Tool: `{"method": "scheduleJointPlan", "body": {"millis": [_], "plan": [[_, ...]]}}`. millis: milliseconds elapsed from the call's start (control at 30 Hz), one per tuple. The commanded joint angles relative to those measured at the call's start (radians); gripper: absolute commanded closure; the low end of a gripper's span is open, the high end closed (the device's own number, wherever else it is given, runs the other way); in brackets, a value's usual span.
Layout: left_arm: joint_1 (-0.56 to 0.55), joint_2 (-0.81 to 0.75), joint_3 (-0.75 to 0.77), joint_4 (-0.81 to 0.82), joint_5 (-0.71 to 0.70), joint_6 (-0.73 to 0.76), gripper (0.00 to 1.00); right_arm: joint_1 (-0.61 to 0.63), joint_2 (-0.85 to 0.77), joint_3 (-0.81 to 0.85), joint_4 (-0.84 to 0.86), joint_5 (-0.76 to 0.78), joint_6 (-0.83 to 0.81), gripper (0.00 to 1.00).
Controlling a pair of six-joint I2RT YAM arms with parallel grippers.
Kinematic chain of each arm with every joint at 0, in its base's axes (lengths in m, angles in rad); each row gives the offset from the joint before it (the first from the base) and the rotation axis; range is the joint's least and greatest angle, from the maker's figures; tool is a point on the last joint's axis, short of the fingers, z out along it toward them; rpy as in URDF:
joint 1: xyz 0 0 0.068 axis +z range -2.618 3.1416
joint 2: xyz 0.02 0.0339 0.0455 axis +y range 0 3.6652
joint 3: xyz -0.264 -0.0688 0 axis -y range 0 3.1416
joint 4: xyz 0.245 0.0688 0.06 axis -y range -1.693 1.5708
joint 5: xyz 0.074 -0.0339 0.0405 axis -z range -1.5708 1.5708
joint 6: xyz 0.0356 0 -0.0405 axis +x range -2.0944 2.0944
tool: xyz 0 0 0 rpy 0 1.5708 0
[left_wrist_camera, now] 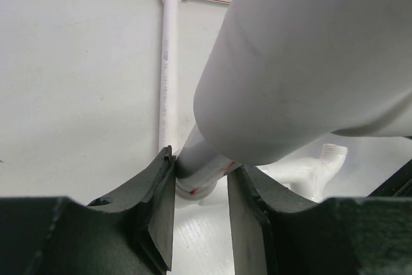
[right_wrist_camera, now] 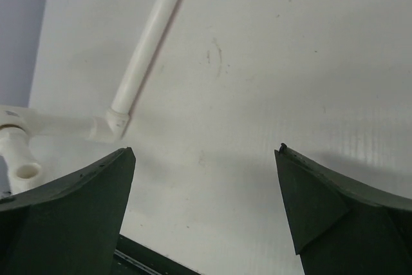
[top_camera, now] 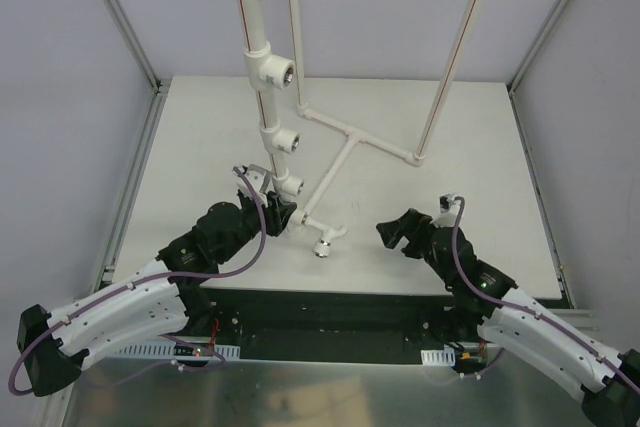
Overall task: Install the water faucets
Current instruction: Screw the water faucet onto the adaptor.
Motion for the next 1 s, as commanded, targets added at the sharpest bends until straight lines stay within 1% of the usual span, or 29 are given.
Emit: {"method": "scheduleJointPlan", "body": {"millis": [0, 100, 133, 200, 233, 267, 333, 367, 433, 500, 567, 633, 667, 733, 833, 867, 933, 967], "plan": [[-0.021, 0.035, 0.013, 0.013, 0.089, -0.097, 1.00, 0.040, 0.053, 0.054, -0.101, 0.045, -0.152, 0.01], [-0.021, 0.035, 0.019, 0.011, 0.089, -0.089, 1.00, 0.126, 0.084, 0.101, -0.118, 0.157, -0.293, 0.01], [-0.019, 0.035, 0.019, 0.011, 0.088, -0.089, 1.00, 0.160, 0.079, 0.102, -0.097, 0.195, -0.321, 0.01], [-0.019, 0.035, 0.019, 0.008, 0.088, -0.088, 1.00, 0.232, 0.066, 0.069, 0.007, 0.217, -0.420, 0.01], [-0.019, 0.032, 0.019, 0.007, 0.085, -0.088, 1.00, 0.284, 0.069, 0.055, 0.040, 0.245, -0.462, 0.01], [-0.019, 0.030, 0.017, 0.008, 0.086, -0.088, 1.00, 0.363, 0.078, 0.047, 0.084, 0.291, -0.514, 0.01], [-0.019, 0.026, 0.014, 0.007, 0.083, -0.089, 1.00, 0.492, 0.113, 0.041, 0.137, 0.404, -0.604, 0.01], [-0.019, 0.023, 0.013, 0.007, 0.083, -0.089, 1.00, 0.554, 0.130, 0.033, 0.192, 0.456, -0.669, 0.01], [-0.021, 0.020, 0.013, 0.004, 0.082, -0.088, 1.00, 0.695, 0.183, 0.030, 0.299, 0.561, -0.802, 0.01], [-0.021, 0.021, 0.014, -0.001, 0.082, -0.088, 1.00, 0.804, 0.258, 0.042, 0.370, 0.619, -0.958, 0.01], [-0.019, 0.023, 0.014, -0.001, 0.082, -0.088, 1.00, 0.881, 0.363, 0.058, 0.446, 0.697, -1.098, 0.01], [-0.019, 0.026, 0.013, -0.001, 0.085, -0.089, 1.00, 0.925, 0.475, 0.061, 0.538, 0.774, -1.212, 0.01], [-0.021, 0.024, 0.013, -0.001, 0.085, -0.089, 1.00, 0.945, 0.522, 0.055, 0.606, 0.795, -1.284, 0.00], [-0.021, 0.021, 0.008, -0.001, 0.083, -0.091, 1.00, 0.975, 0.616, 0.039, 0.794, 0.831, -1.445, 0.01], [-0.021, 0.012, 0.002, -0.001, 0.082, -0.091, 1.00, 0.982, 0.772, 0.030, 1.114, 0.854, -1.713, 0.01], [-0.021, 0.007, 0.002, -0.002, 0.079, -0.091, 1.00, 0.982, 0.824, 0.027, 1.266, 0.849, -1.806, 0.01], [-0.021, 0.000, -0.001, -0.007, 0.076, -0.089, 1.00, 0.984, 0.958, 0.033, 1.570, 0.834, -2.052, 0.01], [-0.021, -0.003, 0.001, -0.010, 0.074, -0.089, 1.00, 0.976, 0.990, 0.058, 1.568, 0.823, -2.094, 0.01]]}}
